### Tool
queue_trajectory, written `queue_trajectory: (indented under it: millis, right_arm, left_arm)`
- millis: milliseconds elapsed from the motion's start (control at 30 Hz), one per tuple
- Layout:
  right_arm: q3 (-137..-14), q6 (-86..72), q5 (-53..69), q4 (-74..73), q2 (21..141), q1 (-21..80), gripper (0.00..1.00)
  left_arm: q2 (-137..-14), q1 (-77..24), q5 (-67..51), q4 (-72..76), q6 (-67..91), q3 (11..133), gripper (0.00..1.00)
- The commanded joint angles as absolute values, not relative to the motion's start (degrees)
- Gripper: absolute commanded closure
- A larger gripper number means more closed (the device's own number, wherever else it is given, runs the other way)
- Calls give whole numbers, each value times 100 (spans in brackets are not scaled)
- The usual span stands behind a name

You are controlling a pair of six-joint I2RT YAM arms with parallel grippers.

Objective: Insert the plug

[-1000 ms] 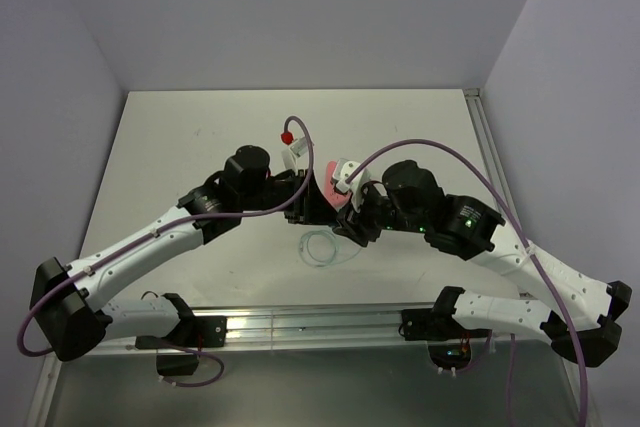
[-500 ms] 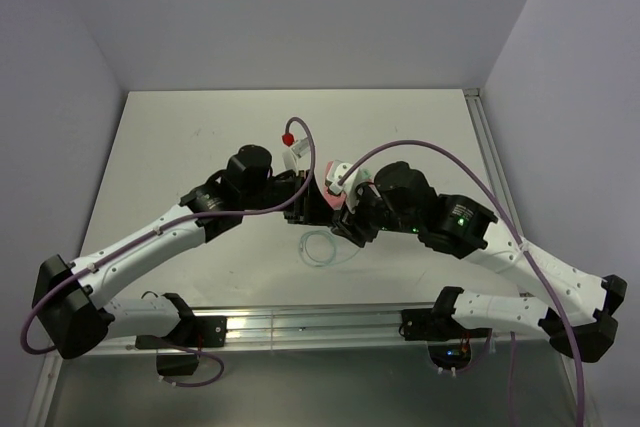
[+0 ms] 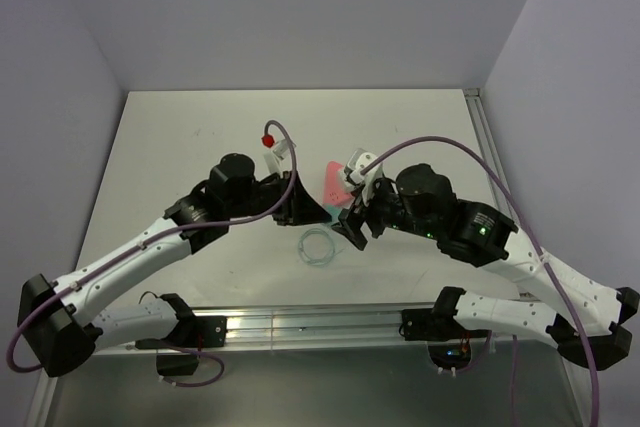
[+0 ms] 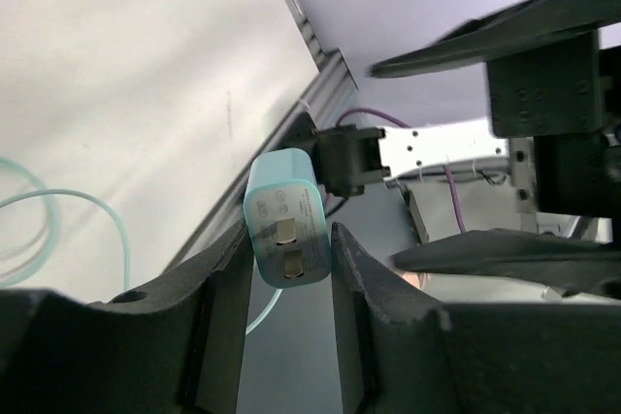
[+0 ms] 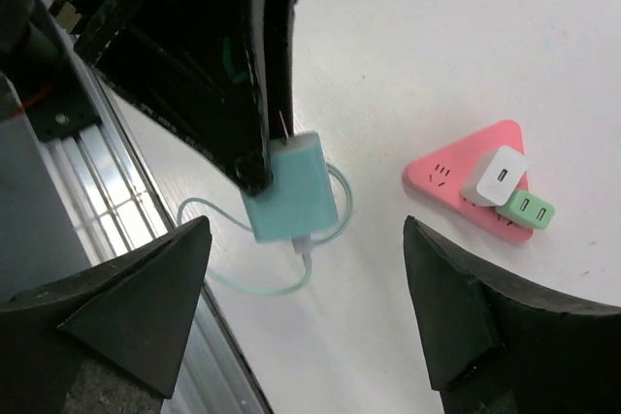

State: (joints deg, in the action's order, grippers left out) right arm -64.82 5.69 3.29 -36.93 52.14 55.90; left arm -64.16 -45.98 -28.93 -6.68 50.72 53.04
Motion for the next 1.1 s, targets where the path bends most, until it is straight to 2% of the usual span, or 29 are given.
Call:
queue_trajectory:
  millis: [0,67,133,233,267,300,400,633,767,1067]
  right_arm:
    - [-6416,37,9,-3436,4957,5590,13]
    - [-6381,-235,26,-3402,4843,5494,10]
    - [-6407,-815,218,-3366,4877,5109,12]
    - [-6311,-1527,1526,-3209,4896,4197,17]
    - [-6241,-1729,1860,-2886,4878,4018,17]
    - [-6023,-2114,2829,-2648,4852,3860,18]
    - [-5696,-2802,4074,-1681,4991,3481,22]
    - [-5230,-4059,5298,147,5203,3208,31]
    - [-4922,-4737,5476,1308,5150,3199,32]
    - [-4746,-5124,5511,1933,5352,3190,47]
  left_arm:
    - [-6004,-4343,-2637,-220,5019,5063,100]
    - [-5863,-4228,-2654,-106,4878,4871,100]
    - [-5574,-4061,-2742,452,4869,4642,100]
    - [-5213,-3955,-2786,1052,4887,4307,100]
    - [-5134,-3946,-2812,1246,4887,4237,100]
    - [-4985,-3946,-2891,1431,4895,4097,100]
    - [-4799,-3946,-3032,2064,5027,3859,100]
    - [-4737,-3946,-3261,3024,5432,3665,100]
    - [-4834,-3946,-3401,3207,5519,3718,100]
    - [-5098,-3946,-3612,3612,5722,3779,100]
